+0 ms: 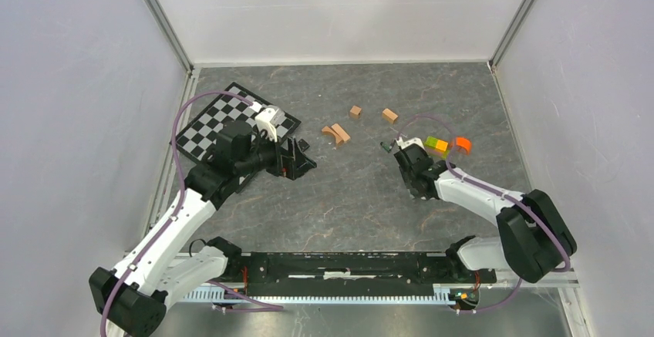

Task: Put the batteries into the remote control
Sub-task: Place the remote control at the center of the board, then pick up the remote control from the center of the board.

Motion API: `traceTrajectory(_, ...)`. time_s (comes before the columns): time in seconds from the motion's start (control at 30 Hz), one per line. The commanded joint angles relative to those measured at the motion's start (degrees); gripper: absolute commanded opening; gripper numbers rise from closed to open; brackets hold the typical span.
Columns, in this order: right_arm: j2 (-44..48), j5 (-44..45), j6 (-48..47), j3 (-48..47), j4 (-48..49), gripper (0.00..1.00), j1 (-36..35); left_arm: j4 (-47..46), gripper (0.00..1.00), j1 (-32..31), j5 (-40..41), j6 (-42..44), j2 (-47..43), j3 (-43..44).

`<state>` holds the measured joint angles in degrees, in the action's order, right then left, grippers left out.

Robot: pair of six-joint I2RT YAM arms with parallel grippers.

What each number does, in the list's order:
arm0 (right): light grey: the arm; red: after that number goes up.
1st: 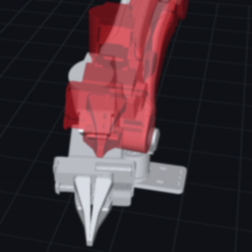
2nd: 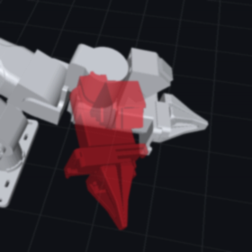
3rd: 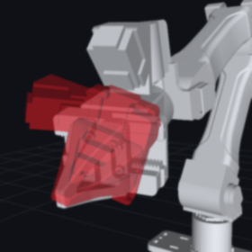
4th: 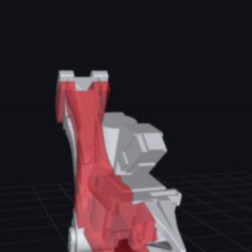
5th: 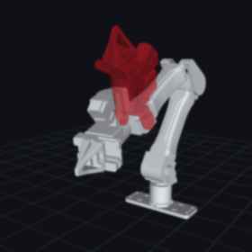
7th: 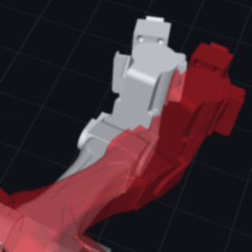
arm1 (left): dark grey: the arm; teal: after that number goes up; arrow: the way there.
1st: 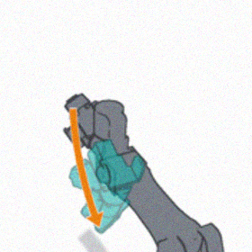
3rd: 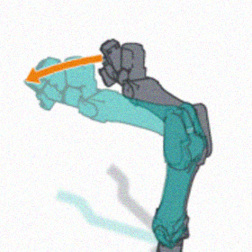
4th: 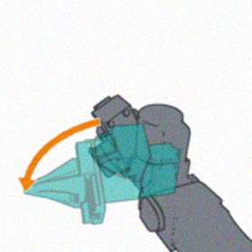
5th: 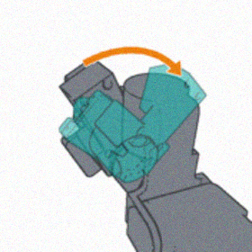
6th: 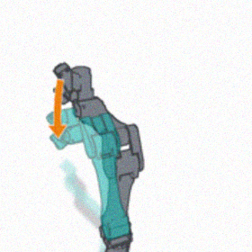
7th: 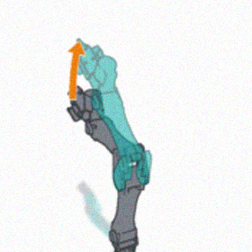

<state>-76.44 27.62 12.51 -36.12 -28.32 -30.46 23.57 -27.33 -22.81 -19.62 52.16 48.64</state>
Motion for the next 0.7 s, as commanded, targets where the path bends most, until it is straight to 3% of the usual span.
traceTrajectory(0.0, 2.5, -3.4, -0.9, -0.1, 1.3, 0.56, -0.7, -0.7, 1.0, 0.1, 1.6, -2.0, 0.7, 0.5)
traceTrajectory(0.17, 7.1, -10.3, -1.8, -0.5, 3.0, 0.66, -0.8, -0.5, 1.0, 0.2, 4.1, -3.2, 1.4, 0.4)
traceTrajectory(0.4, 14.6, -18.9, 0.6, 0.6, 13.7, 0.69, -0.8, -0.5, 1.0, 0.2, 14.1, -8.8, 4.4, -1.6)
traceTrajectory(0.67, 16.7, -26.1, 9.4, 5.4, 27.6, 0.69, -0.9, -3.9, 1.0, 0.3, 27.8, -16.0, 18.9, 0.9)
